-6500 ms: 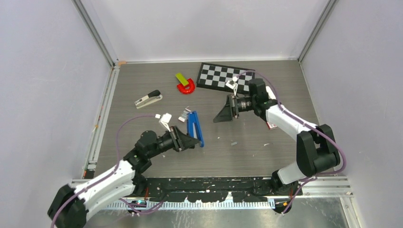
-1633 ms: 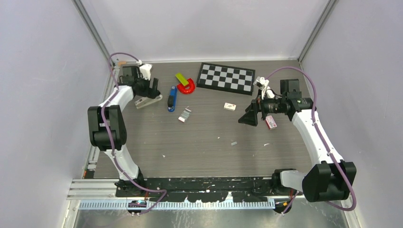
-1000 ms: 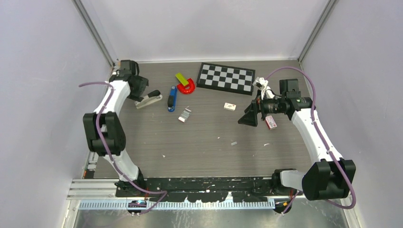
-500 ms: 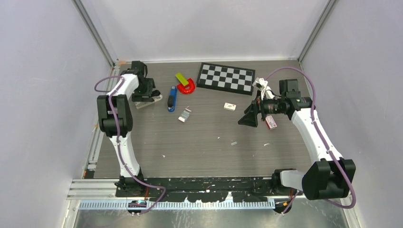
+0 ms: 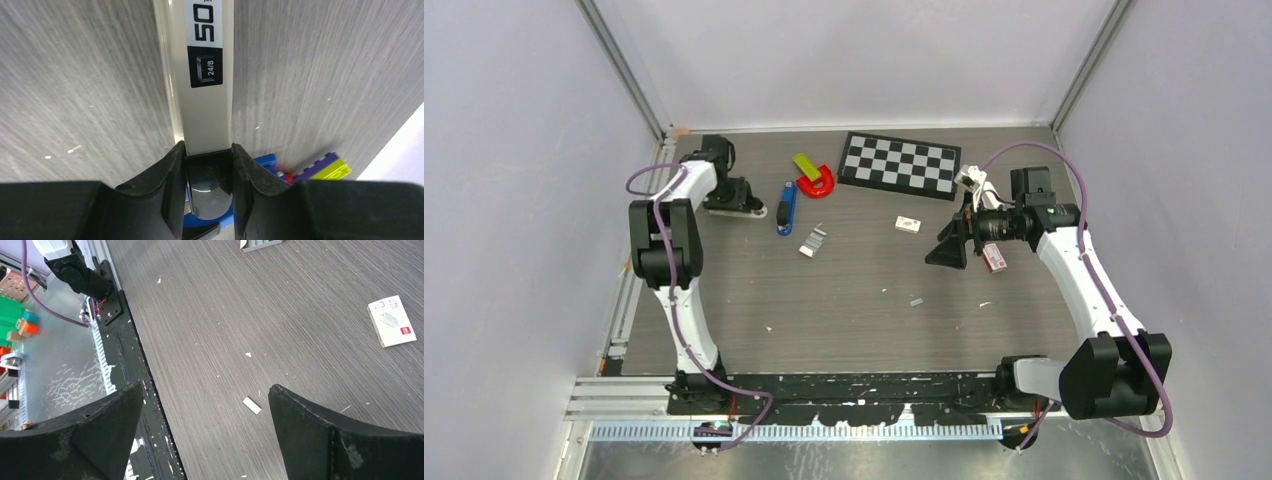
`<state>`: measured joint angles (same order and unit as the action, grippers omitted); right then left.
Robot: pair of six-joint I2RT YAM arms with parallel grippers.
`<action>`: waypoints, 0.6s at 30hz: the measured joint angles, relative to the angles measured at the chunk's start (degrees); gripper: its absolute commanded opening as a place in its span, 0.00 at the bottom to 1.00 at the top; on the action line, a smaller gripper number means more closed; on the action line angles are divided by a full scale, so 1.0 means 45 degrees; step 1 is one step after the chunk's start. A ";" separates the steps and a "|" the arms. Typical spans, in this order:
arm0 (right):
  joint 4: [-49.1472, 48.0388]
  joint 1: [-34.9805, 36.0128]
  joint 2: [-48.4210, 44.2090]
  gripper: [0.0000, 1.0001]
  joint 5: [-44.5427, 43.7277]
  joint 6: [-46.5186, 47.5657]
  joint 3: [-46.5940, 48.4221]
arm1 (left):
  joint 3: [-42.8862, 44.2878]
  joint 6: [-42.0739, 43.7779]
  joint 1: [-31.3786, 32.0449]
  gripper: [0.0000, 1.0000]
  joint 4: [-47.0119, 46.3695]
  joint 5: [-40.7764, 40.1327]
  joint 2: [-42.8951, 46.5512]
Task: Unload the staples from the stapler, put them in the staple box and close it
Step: Pick up the stapler from the center of the board.
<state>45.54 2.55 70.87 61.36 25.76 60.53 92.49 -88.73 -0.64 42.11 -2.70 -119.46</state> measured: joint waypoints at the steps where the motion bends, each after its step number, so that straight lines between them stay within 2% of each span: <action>1: 0.0000 0.0000 0.0000 1.00 0.0029 0.0005 0.0000 | -0.0131 0.0321 0.0000 0.09 0.0010 -0.0015 0.0107; 7: 0.0005 0.0000 0.0000 0.99 0.0199 0.0010 0.0000 | -0.0855 0.2856 -0.0136 0.07 0.0466 0.0219 0.0743; 13: 0.0005 0.0000 0.0000 1.00 0.0384 0.0010 0.0000 | -0.1166 0.5848 -0.0257 0.09 0.1350 0.0340 0.1409; 14: 0.0005 0.0000 0.0000 0.99 0.0413 0.0005 0.0000 | -0.1219 0.6261 -0.0257 0.11 0.1477 0.0403 0.1520; 18: 0.0005 0.0000 0.0000 0.99 0.0495 0.0005 0.0000 | -0.1282 0.7616 -0.0253 0.28 0.1972 0.0636 0.1661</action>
<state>45.56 2.55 70.87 63.59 25.78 60.53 86.72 -54.46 -1.78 50.98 0.16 -111.98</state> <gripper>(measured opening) 0.995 0.332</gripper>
